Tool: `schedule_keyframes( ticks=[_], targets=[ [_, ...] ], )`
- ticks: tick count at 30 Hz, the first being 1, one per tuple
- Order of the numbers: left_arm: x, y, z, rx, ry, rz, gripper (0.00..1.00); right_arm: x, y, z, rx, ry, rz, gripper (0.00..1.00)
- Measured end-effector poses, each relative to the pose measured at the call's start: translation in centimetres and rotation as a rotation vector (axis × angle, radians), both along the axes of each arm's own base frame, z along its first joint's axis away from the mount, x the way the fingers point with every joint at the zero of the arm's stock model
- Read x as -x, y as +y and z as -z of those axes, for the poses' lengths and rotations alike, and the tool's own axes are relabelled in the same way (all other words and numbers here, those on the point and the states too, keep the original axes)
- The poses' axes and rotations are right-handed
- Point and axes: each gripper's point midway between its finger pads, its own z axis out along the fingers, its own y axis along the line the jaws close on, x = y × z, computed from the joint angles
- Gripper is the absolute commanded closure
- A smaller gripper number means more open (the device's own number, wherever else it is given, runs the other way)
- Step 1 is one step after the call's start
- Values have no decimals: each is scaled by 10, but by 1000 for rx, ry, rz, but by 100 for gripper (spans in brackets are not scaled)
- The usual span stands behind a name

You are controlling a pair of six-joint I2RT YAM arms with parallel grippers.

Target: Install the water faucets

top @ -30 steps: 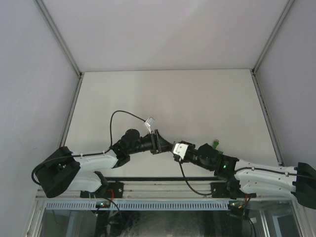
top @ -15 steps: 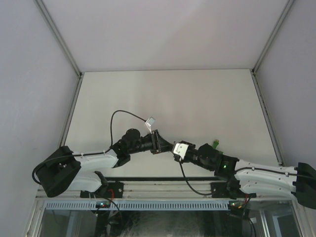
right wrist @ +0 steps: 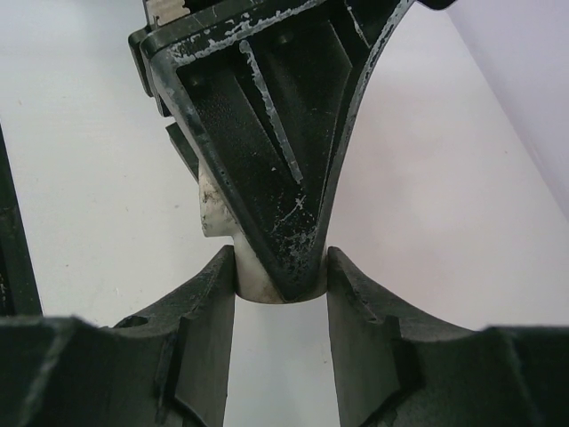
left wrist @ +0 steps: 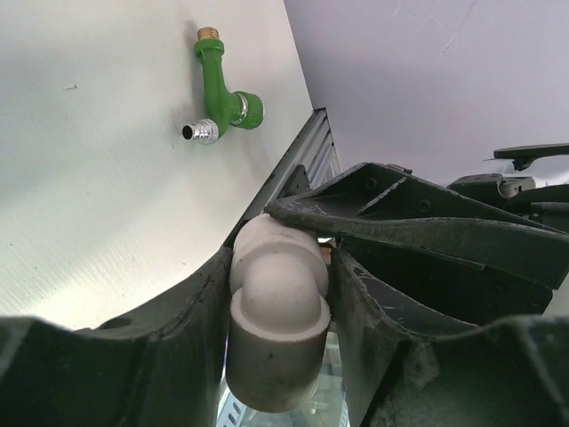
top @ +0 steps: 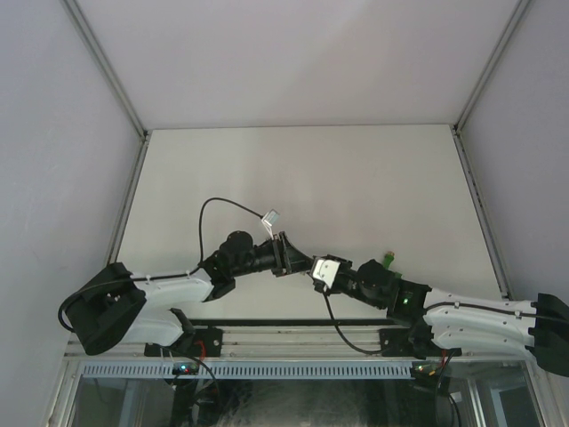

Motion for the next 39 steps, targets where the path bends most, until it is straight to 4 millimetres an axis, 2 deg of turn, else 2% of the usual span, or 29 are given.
schedule_keyframes(
  ticks=[2,4,5,7,8,12,14,18,21,24,28,29,32,36,39],
  targets=[
    [0,0,0,-1,1,0,53,0,0,0,0,0,0,84],
    [0,0,1,-3,2,-3,64,0,0,0,0,-1,1,84],
    [0,0,1,-4,2,-1,70,0,0,0,0,-1,1,84],
    [0,0,1,-4,1,1,94,0,0,0,-1,0,3,76],
    [0,0,1,-4,2,1,99,0,0,0,-1,0,3,71],
    [0,0,1,-3,-2,2,100,0,-1,0,-5,4,11,44],
    [0,-1,-3,8,-16,6,100,-1,-2,-3,-22,11,23,35],
    [-5,2,-19,60,-61,1,100,-2,-7,-19,-104,32,64,24],
    [-17,16,-32,100,-98,-35,100,-8,-19,-40,-218,68,138,19],
    [-29,35,-35,117,-125,-79,100,-25,-47,-57,-367,153,272,18],
    [-28,44,-33,114,-148,-76,100,-59,-101,-59,-529,276,519,20],
    [-25,44,-33,114,-156,-64,100,-68,-118,-51,-559,329,600,20],
    [-18,45,-34,115,-176,-32,100,-78,-151,-21,-593,483,782,21],
    [-13,46,-35,115,-197,-7,100,-80,-192,21,-618,717,1046,23],
    [-9,47,-34,115,-206,4,100,-72,-218,49,-626,855,1232,23]
  ],
)
